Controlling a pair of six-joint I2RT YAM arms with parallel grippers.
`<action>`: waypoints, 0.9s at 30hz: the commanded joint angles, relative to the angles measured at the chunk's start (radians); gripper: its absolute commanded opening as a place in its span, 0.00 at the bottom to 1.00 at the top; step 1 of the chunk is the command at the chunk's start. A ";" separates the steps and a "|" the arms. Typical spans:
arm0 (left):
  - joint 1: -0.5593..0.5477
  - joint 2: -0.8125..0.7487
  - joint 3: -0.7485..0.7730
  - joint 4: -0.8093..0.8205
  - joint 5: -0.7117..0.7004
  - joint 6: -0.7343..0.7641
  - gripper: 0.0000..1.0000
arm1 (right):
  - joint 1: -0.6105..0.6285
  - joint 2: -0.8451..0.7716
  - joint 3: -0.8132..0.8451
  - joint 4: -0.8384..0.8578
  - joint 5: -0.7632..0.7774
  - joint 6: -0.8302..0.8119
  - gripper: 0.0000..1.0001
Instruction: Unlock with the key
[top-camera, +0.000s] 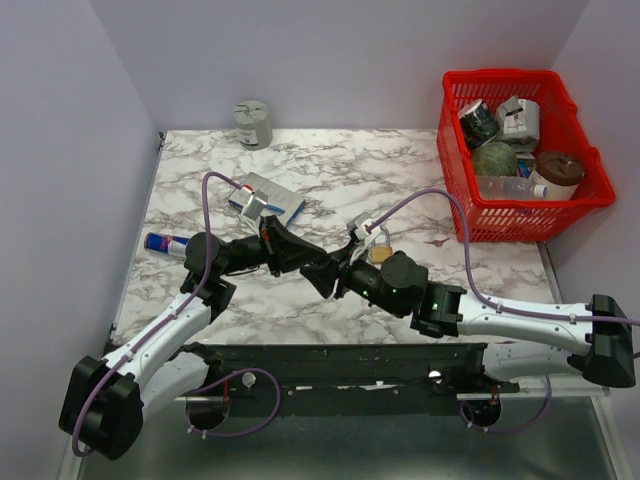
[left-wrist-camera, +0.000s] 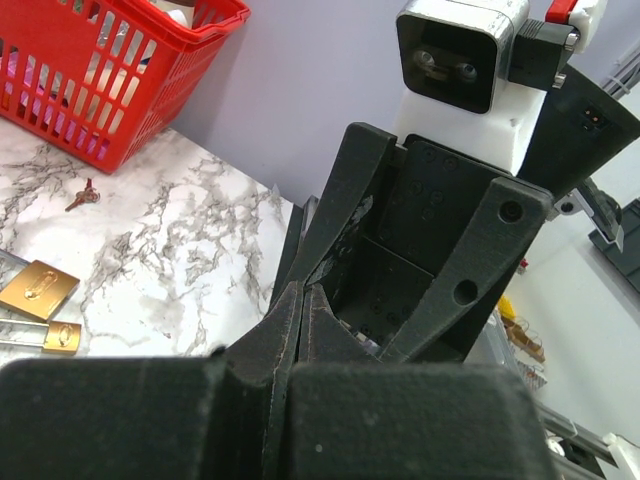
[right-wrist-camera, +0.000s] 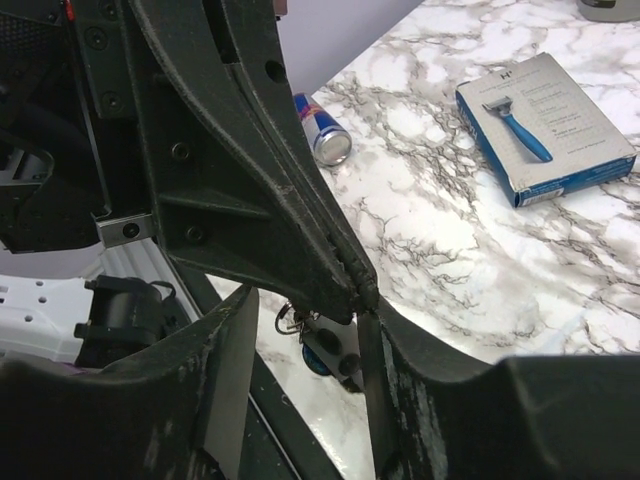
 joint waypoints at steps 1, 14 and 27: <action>-0.010 -0.004 0.009 0.031 0.030 0.023 0.00 | -0.012 0.002 0.017 0.027 0.029 0.001 0.46; -0.029 0.006 0.015 0.066 0.075 0.000 0.00 | -0.061 -0.072 -0.118 0.211 -0.154 -0.025 0.24; -0.041 0.019 0.020 0.068 0.092 -0.001 0.00 | -0.089 -0.135 -0.213 0.376 -0.295 -0.048 0.01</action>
